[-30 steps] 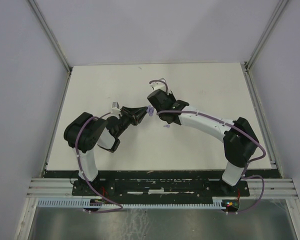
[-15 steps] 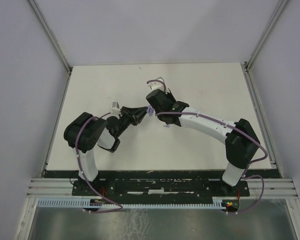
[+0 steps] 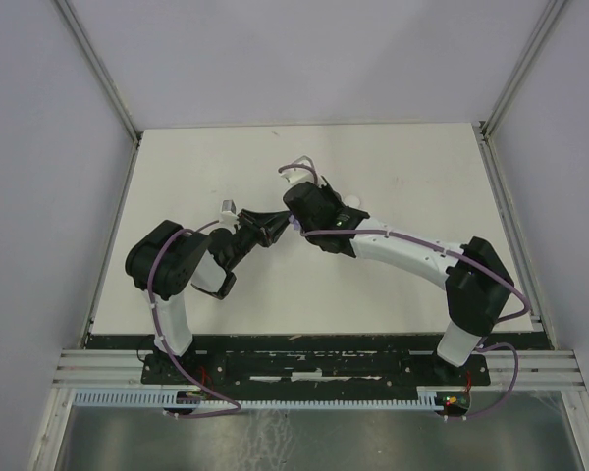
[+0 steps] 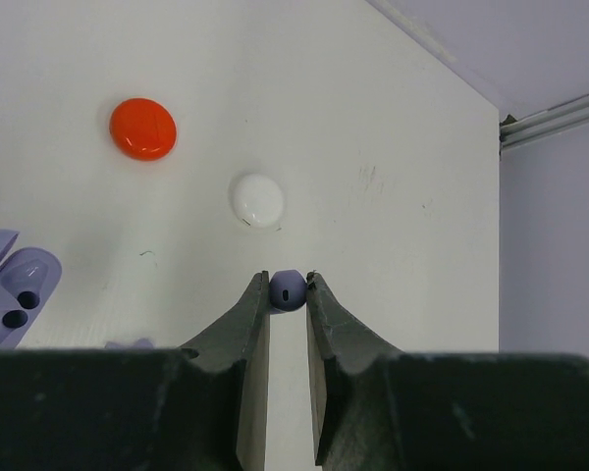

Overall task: Insert the wireless bluetooth earbuds into the charging case
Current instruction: Place the earbud at the center of the board.

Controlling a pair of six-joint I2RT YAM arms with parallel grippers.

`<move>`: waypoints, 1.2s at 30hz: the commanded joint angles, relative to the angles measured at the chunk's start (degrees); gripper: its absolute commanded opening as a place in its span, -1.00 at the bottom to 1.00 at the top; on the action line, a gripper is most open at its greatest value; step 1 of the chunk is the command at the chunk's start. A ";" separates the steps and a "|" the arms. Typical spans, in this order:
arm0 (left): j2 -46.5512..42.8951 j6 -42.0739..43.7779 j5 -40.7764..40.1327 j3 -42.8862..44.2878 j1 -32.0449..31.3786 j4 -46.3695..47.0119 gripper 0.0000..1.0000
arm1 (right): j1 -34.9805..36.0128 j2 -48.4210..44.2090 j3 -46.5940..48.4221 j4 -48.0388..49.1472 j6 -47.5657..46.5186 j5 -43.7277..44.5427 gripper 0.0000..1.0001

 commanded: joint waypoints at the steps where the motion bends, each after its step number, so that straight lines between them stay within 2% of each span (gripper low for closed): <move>1: -0.05 -1.26 0.88 0.93 -0.08 11.49 -0.94 | 1.28 -1.90 0.70 3.19 -2.65 3.16 -0.91; 29: -0.58 -2.36 1.54 0.86 -0.33 11.47 -0.94 | 7.69 8.27 6.05 9.24 -7.84 4.90 -0.91; 36: -0.73 -2.40 1.79 0.77 -0.33 11.48 -0.94 | 7.99 8.26 3.57 14.94 -11.13 4.22 -0.90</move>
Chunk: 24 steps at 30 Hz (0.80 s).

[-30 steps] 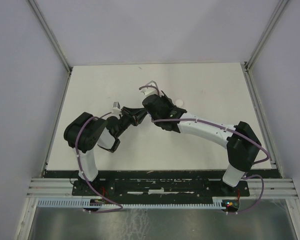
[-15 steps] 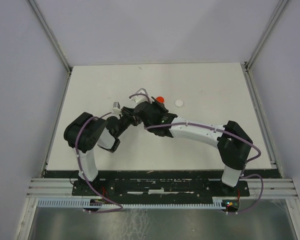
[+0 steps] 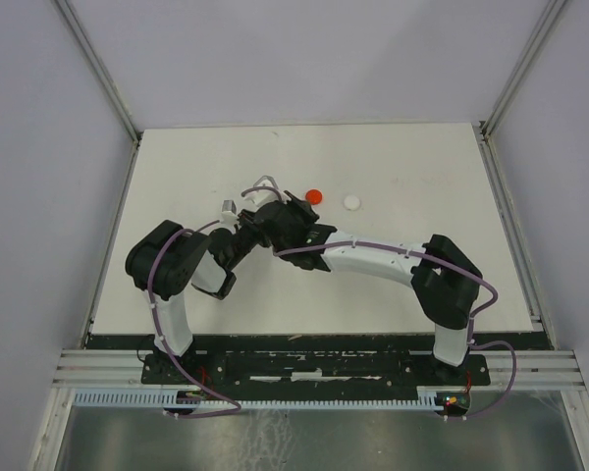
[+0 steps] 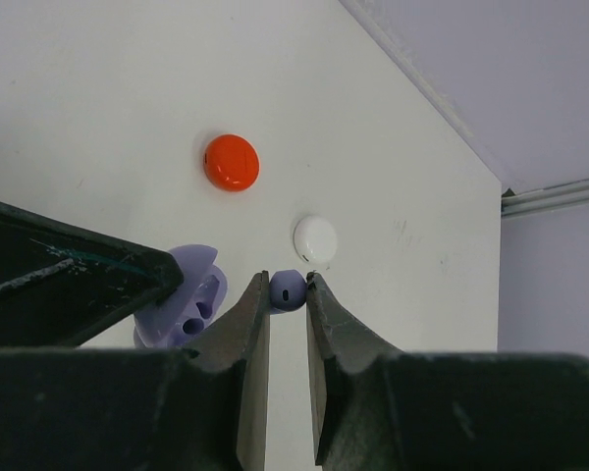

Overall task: Insert the wireless bluetooth earbuds into the charging case
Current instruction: Place the earbud at the center of the board.

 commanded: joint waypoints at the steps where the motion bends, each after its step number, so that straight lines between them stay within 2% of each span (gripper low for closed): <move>1: -0.75 -2.23 1.48 0.67 -0.21 11.46 -0.94 | 0.36 -0.90 -1.15 8.45 -3.92 0.89 -0.90; 9: -0.76 -4.37 2.16 0.38 -0.26 11.44 -0.94 | -0.21 -6.66 -10.58 17.51 -7.93 -6.63 -0.89; 17: -0.63 -5.37 3.05 0.22 -0.25 11.42 -0.94 | -0.51 -11.82 -16.87 24.05 -10.36 -9.87 -0.91; 20: -0.64 -5.54 3.02 0.06 -0.16 11.44 -0.94 | -1.66 -12.07 -14.52 18.51 -6.07 -6.99 -0.92; 24: -1.38 -5.16 1.90 -1.18 0.30 11.36 -0.94 | -6.84 -11.96 -7.99 -1.82 8.99 -3.38 -0.94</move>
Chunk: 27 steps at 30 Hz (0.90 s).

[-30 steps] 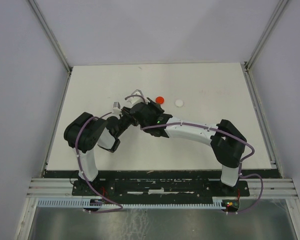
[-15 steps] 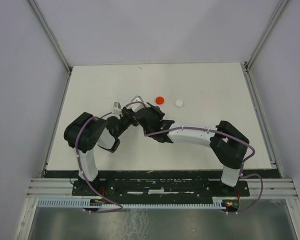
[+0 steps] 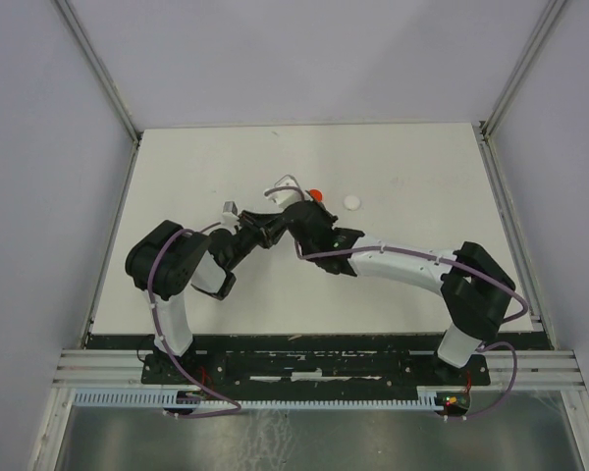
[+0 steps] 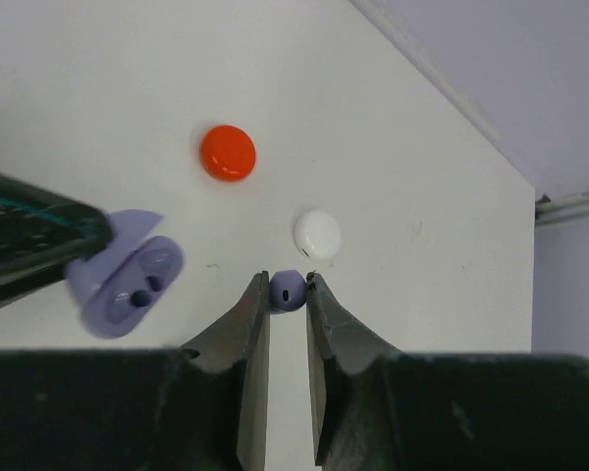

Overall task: Insert the wireless bluetooth earbuds into the charging case
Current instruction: Place the earbud at the center of the board.

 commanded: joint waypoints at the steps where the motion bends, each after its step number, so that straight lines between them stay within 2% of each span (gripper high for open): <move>1: -1.51 -1.63 0.14 -1.42 0.39 11.43 -0.94 | -6.39 -2.02 7.56 -19.99 17.64 4.37 -0.95; 4: -2.03 -1.31 -0.34 -2.00 0.61 11.36 -0.94 | -9.33 -1.12 10.30 -30.60 26.42 3.93 -0.95; 9: -2.55 -0.98 -0.52 -2.17 0.76 11.15 -0.94 | -12.37 2.49 12.40 -41.50 31.73 -0.69 -0.93; 15: -2.93 -0.56 -0.71 -2.32 0.77 11.14 -0.94 | -15.43 7.73 12.39 -42.32 32.98 -7.43 -0.93; 27: -2.53 0.15 -0.45 -1.37 0.83 10.18 -0.94 | -17.83 16.20 15.96 -43.17 33.67 -12.15 -0.91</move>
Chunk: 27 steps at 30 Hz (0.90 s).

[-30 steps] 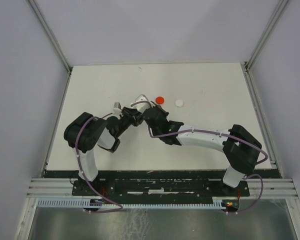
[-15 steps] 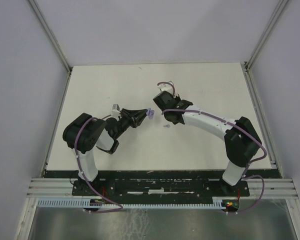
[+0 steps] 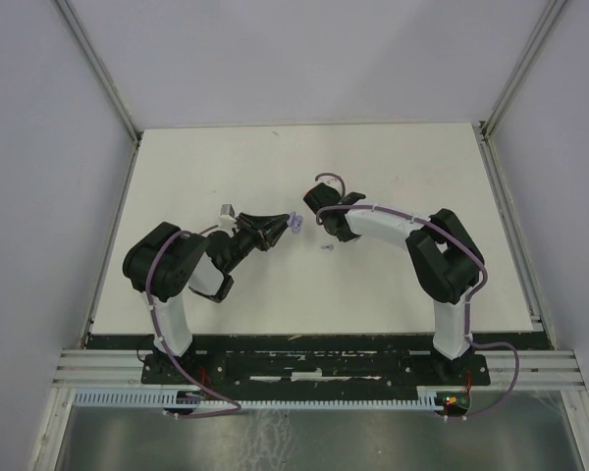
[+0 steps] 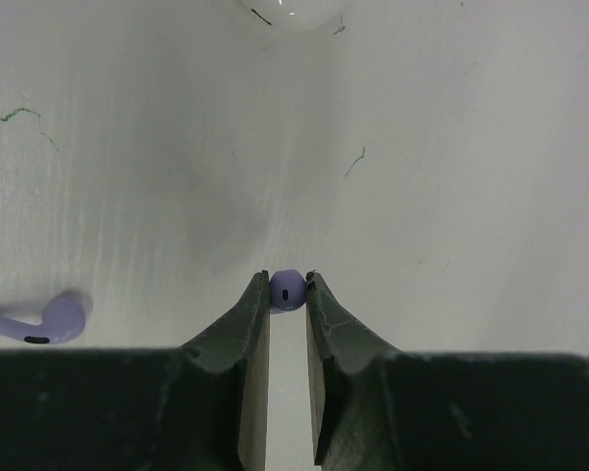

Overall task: Insert the wireless bluetooth earbuds into the charging case
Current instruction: Place the earbud at the center of the board.

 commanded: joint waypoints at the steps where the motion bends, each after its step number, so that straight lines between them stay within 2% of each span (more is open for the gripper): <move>1: -1.39 0.13 0.05 0.80 0.25 10.21 -0.94 | -0.41 2.10 3.94 -0.43 1.07 -2.11 -0.91; 15: -1.02 0.22 0.14 0.77 0.31 10.25 -0.94 | -1.16 5.77 6.57 0.78 0.74 -6.04 -0.66; 25: -0.77 0.35 0.06 0.69 0.32 10.18 -0.94 | -1.14 4.37 7.02 2.63 0.29 -6.86 0.00; 27: -0.76 0.37 0.06 0.76 0.25 10.20 -0.94 | -1.24 3.43 6.87 2.80 0.57 -6.91 0.03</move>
